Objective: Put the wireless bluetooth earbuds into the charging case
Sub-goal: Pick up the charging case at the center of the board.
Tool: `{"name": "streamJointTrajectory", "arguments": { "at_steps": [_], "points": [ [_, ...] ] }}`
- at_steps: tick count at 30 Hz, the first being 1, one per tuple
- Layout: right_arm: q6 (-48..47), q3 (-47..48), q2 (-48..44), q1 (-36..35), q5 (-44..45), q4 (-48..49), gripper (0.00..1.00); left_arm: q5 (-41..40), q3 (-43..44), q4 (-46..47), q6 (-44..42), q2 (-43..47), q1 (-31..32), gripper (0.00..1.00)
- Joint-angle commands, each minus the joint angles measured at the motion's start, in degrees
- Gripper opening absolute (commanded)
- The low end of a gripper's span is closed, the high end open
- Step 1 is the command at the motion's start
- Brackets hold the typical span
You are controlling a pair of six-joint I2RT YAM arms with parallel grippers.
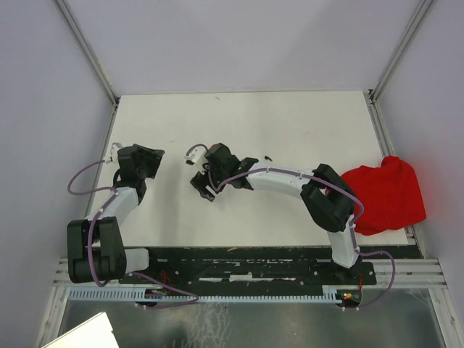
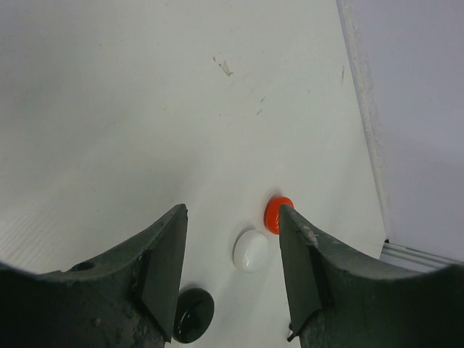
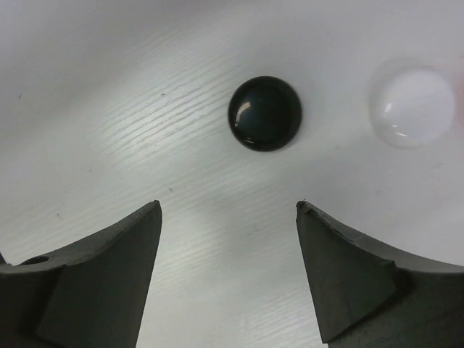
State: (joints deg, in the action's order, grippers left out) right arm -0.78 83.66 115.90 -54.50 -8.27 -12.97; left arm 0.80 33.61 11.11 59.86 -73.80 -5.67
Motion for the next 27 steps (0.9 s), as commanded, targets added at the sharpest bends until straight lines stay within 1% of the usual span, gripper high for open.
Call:
{"name": "streamJointTrajectory", "arguments": {
  "at_steps": [1,4,7,11,17,22,27],
  "points": [
    [-5.9,2.7,-2.7,2.7,1.1,-1.4,0.83,3.3,0.1,1.3,-2.6,0.5,-0.4,0.59],
    [-9.1,4.6,-0.7,4.1,-2.8,-3.3,0.83,5.2,0.4,2.0,-2.9,-0.4,-0.3,0.59],
    [-10.4,8.0,1.9,4.4,-3.0,-5.9,0.83,5.8,0.7,2.1,-2.9,-0.8,-0.4,0.59],
    [-6.5,10.6,4.3,4.1,-1.6,-6.6,0.79,5.5,0.8,2.2,-3.0,-0.6,-0.5,0.59],
    [-2.1,9.5,5.2,2.9,1.2,-3.8,0.78,6.1,0.9,2.4,-3.0,-1.2,-0.8,0.59],
    [-0.6,9.9,6.6,2.5,3.6,-3.8,0.78,6.5,0.5,3.0,-2.6,-1.5,-0.9,0.59],
    [-0.3,9.7,7.6,2.4,2.9,-3.6,0.78,6.7,0.4,3.4,-2.4,-1.8,-1.0,0.59]
  ]
}}
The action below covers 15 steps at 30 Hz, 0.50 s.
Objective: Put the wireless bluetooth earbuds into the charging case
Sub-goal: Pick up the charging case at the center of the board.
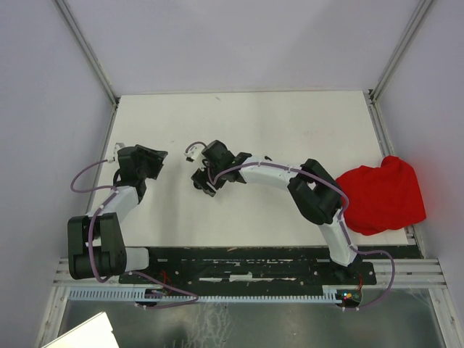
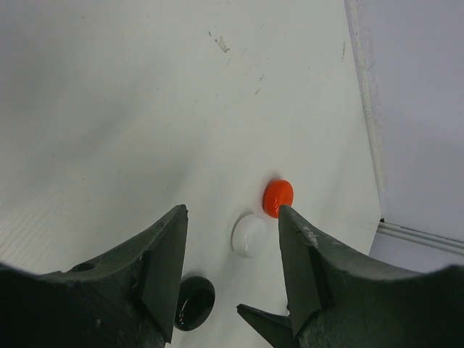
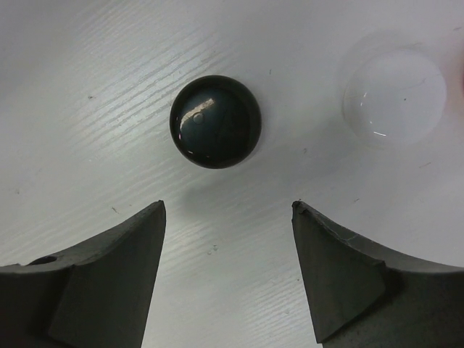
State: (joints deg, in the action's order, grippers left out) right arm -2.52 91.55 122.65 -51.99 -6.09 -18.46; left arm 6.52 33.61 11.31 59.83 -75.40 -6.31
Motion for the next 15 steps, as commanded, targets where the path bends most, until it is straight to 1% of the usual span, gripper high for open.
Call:
{"name": "streamJointTrajectory", "arguments": {
  "at_steps": [1,15],
  "points": [
    [1.6,1.8,0.8,-0.2,0.5,2.0,0.78,1.1,0.4,3.3,-2.4,-0.4,-0.3,0.59],
    [2.5,4.1,4.0,-0.6,3.1,2.7,0.78,1.5,0.4,3.7,-2.3,-1.0,-0.6,0.59]
  ]
}}
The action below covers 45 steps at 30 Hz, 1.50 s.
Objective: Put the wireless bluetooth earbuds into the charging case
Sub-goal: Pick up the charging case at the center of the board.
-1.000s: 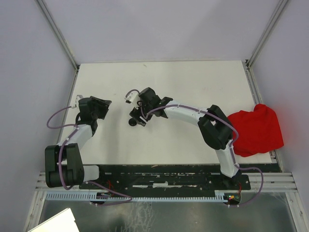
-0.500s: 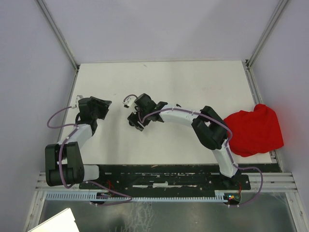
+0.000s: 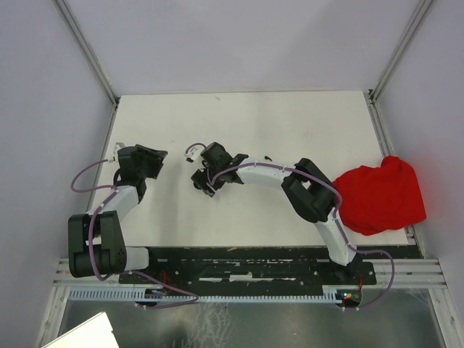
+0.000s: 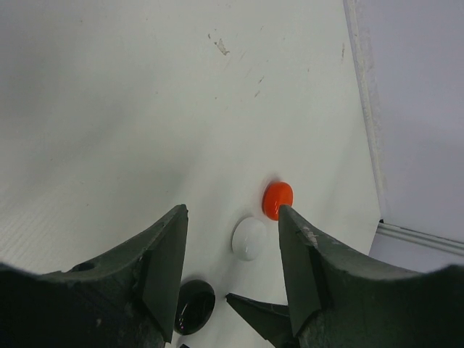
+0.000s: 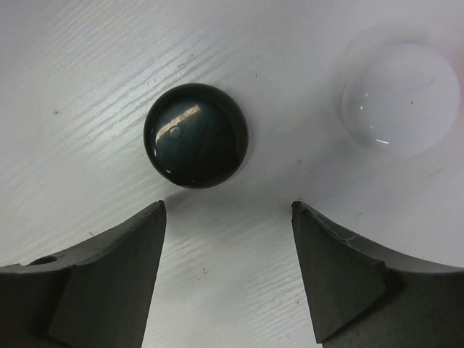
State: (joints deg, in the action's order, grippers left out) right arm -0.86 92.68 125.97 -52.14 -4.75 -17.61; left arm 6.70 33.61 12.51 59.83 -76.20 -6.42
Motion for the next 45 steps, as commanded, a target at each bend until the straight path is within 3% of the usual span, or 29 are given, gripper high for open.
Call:
{"name": "streamJointTrajectory", "arguments": {
  "at_steps": [1,34,45],
  "points": [
    [0.9,3.1,0.8,-0.4,2.3,1.9,0.78,1.3,0.4,2.5,-2.4,-0.1,-0.6,0.59],
    [2.3,7.7,4.4,0.1,13.9,7.3,0.79,2.1,0.3,3.4,-2.4,-2.0,-1.4,0.59],
    [3.9,2.4,-2.7,0.8,16.4,10.6,0.80,2.1,0.2,3.5,-2.3,-2.0,-1.8,0.59]
  ]
}}
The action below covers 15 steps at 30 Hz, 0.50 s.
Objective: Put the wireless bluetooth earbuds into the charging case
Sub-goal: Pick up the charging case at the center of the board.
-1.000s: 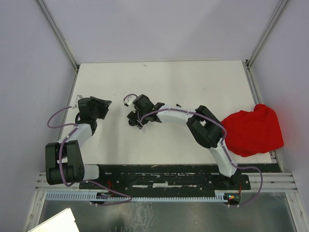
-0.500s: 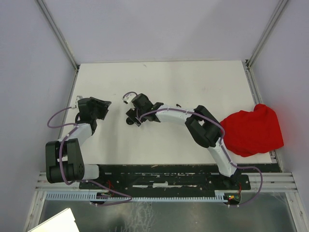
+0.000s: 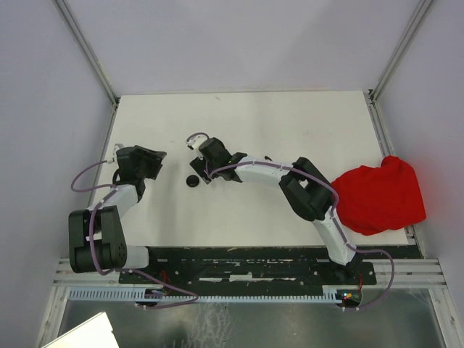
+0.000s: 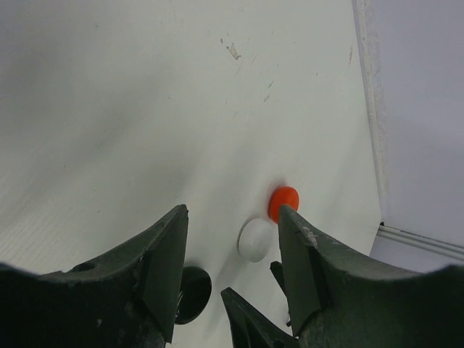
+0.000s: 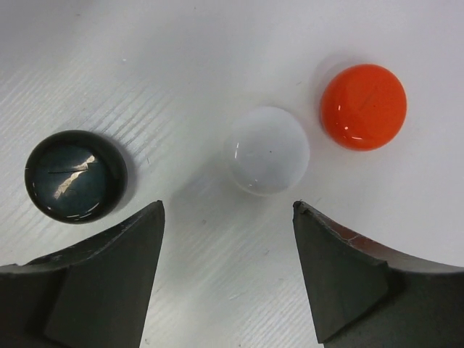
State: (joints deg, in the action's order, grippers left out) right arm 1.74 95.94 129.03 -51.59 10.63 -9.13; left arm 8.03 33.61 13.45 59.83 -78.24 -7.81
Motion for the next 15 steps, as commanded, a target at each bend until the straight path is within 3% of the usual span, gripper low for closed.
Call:
{"name": "streamJointTrajectory", "arguments": {
  "at_steps": [1,6,15],
  "points": [
    [1.6,-1.0,-6.3,0.3,0.3,0.9,0.80,0.8,0.2,2.5,-2.3,0.0,-0.5,0.59],
    [2.8,-0.9,-7.8,-0.5,-5.7,-2.4,0.80,1.2,0.3,2.6,-2.1,0.2,-0.5,0.59],
    [-3.7,3.8,-4.2,-2.1,-14.5,-7.8,0.82,4.0,0.2,3.2,-2.4,1.1,-0.9,0.59]
  ]
}}
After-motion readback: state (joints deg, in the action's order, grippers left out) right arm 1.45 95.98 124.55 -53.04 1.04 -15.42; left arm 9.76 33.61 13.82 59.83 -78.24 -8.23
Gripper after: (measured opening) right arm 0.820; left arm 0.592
